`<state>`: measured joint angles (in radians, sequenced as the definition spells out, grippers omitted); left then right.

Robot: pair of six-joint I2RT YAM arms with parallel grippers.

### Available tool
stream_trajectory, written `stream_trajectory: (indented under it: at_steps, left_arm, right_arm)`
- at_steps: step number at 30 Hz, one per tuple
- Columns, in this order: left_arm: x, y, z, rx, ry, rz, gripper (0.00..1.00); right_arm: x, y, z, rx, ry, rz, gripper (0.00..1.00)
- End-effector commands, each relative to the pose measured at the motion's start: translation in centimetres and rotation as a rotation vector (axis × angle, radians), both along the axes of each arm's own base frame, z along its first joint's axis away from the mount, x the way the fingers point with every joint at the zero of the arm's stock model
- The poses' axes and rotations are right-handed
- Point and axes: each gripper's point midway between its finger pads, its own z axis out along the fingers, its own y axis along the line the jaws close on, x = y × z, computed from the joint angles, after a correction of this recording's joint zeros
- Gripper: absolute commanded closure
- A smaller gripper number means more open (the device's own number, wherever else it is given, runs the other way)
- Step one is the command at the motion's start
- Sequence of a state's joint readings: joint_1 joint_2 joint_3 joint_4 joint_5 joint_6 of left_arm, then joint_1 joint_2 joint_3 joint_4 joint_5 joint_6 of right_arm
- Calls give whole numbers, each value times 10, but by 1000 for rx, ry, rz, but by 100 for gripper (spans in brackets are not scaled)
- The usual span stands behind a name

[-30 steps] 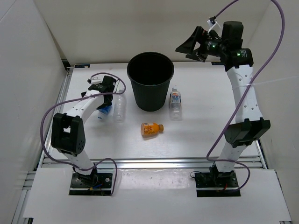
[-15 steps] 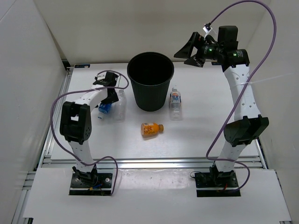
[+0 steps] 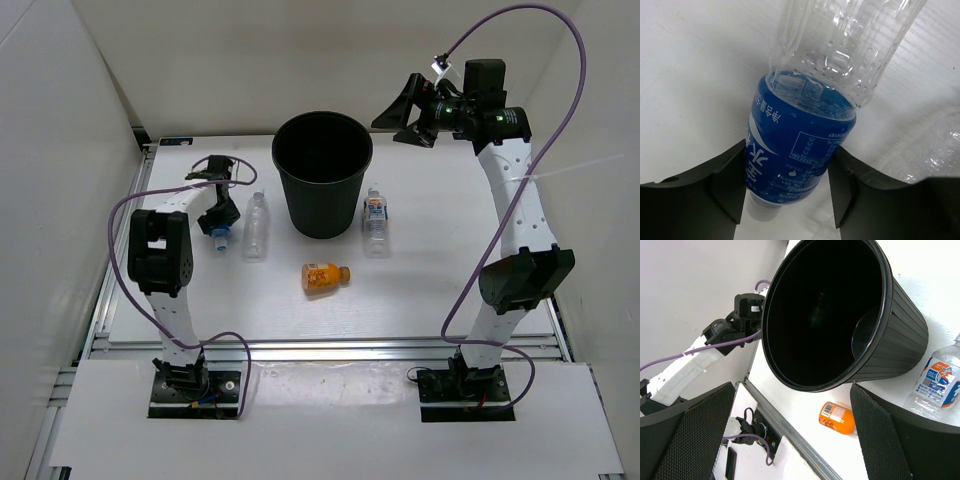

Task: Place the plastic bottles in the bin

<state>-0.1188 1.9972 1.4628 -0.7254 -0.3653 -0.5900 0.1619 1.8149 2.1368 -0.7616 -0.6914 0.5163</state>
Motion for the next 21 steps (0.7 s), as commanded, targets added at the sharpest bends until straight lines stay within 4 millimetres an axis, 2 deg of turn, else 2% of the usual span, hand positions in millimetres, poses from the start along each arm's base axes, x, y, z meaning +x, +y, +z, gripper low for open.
stream_trajectory:
  at_steps: [1,3,4,5,6,8,9,11,12,13,14,15,17,18,20,21]
  left_arm:
    - [5,-18,28,-116,-67,24,46]
    - [8,-26,57,-178,-123,76,48]
    - [2,-28,67,-195,-118,94,48]
    - [4,-37,82,-207,-147,85,48]
    - [12,-40,119,-215,-236,84,48]
    - [20,-48,164,-204,-350,76,48]
    - [29,-52,211,-223,-466,65,48]
    - [42,-66,259,-248,-598,12,48]
    - [46,-74,303,-289,-703,-13,48]
    - [48,-81,323,-306,-753,-43,48]
    - [51,-102,335,-350,-777,-108,48]
    - [55,-114,361,-390,-847,-144,48]
    - [61,-140,366,-422,-849,-227,48]
    - [58,-164,368,-455,-841,-291,48]
    - [64,-193,366,-483,-830,-365,48]
    - [58,-216,364,-525,-812,-424,48]
  right_arm:
    - [-4,1,8,4,-38,23,0]
    - [-5,2,14,12,-58,31,0]
    - [-2,2,10,10,-48,31,0]
    - [-2,2,13,12,-57,31,0]
    - [-2,2,13,12,-57,31,0]
    - [-2,2,13,12,-57,31,0]
    - [-2,2,13,12,-57,31,0]
    - [-2,2,13,12,-57,31,0]
    - [-2,2,9,10,-46,31,0]
    - [-2,2,9,10,-46,31,0]
    - [-4,2,10,10,-46,31,0]
    - [-4,2,7,9,-37,31,0]
    - [-4,-2,10,10,-46,22,0]
    - [-3,-3,6,4,-38,14,0]
    - [-4,-7,10,5,-47,5,0]
    - [-4,-7,10,5,-47,5,0]
